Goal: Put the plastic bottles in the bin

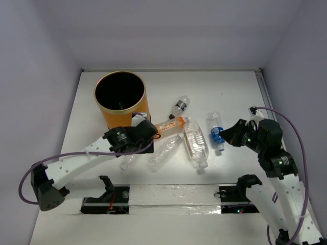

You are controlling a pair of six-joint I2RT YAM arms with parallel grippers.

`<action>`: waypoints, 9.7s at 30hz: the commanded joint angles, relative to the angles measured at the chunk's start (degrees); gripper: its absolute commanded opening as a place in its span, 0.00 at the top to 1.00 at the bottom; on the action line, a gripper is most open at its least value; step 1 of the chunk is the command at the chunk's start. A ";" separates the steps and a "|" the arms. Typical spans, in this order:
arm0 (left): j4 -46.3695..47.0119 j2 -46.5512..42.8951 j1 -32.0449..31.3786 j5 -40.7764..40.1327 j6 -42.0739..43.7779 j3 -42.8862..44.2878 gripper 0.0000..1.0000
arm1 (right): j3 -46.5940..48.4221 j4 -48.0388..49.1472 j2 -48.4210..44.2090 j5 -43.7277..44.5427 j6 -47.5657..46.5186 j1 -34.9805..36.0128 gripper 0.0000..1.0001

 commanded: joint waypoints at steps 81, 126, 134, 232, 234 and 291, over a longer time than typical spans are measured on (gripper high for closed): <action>25.33 15.04 25.78 -8.00 32.34 53.14 0.72 | 3.96 14.11 24.64 15.19 13.41 34.52 0.08; 32.82 -10.53 25.88 11.86 26.46 7.01 0.15 | 8.72 23.26 56.23 27.85 23.87 42.96 0.42; 26.05 -16.33 25.88 10.02 24.71 9.36 0.17 | 17.03 13.59 36.90 34.16 20.63 45.16 0.45; 37.12 42.20 11.73 18.99 45.36 17.38 0.18 | -2.36 -2.77 -9.18 45.78 15.61 27.93 0.34; 37.47 43.25 11.73 18.38 45.27 16.58 0.18 | -2.45 -2.68 -6.72 45.17 15.61 27.93 0.31; 47.73 9.07 46.80 17.40 33.32 21.52 0.54 | 19.35 8.48 64.22 17.22 -14.98 0.16 0.31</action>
